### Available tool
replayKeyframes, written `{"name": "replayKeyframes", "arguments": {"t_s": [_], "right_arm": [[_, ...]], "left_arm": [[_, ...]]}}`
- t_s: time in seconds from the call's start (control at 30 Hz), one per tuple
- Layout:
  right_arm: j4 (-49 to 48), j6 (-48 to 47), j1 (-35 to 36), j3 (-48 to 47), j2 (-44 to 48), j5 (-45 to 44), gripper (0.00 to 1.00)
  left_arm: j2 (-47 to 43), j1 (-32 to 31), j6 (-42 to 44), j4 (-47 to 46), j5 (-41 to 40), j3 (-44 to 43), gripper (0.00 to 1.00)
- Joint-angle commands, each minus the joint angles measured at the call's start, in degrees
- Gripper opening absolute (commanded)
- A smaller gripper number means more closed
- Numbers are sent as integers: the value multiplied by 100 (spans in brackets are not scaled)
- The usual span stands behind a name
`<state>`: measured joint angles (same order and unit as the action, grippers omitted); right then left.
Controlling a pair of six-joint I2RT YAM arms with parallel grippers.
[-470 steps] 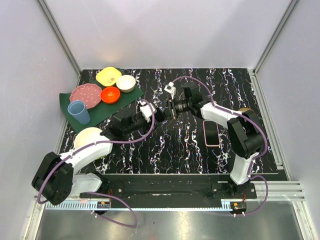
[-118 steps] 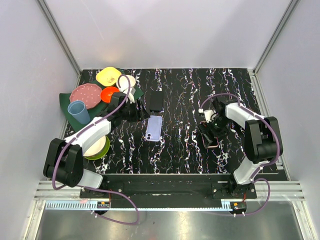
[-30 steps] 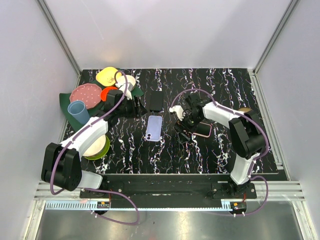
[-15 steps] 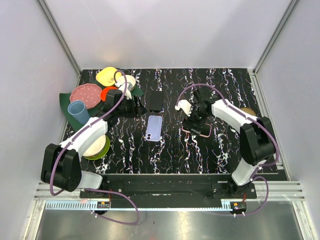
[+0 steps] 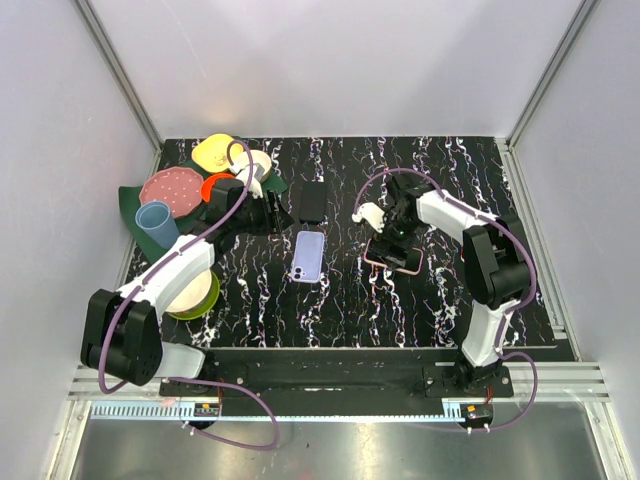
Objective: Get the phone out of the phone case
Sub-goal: Pick up the phone at the center of the board.
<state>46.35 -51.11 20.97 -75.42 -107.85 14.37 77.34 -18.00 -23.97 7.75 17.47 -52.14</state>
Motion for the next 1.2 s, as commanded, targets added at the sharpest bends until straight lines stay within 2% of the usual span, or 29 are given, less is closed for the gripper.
{"name": "replayKeyframes", "arguments": {"t_s": [0.0, 0.43, 0.7, 0.97, 1.17], "right_arm": [[111, -258, -14, -175, -60, -40, 100], [-302, -356, -5, 1, -341, -462, 100], [163, -382, 21, -394, -579, -172, 100], [621, -303, 135, -711, -913, -347, 97], [288, -40, 197, -475, -887, -514, 97]], "left_arm": [[-114, 33, 41, -239, -104, -130, 61], [-88, 33, 50, -230, -104, -147, 62], [-35, 33, 59, -221, -130, -165, 62], [-44, 33, 68, -204, -139, -183, 62], [-70, 42, 103, -186, -165, -183, 62]]}}
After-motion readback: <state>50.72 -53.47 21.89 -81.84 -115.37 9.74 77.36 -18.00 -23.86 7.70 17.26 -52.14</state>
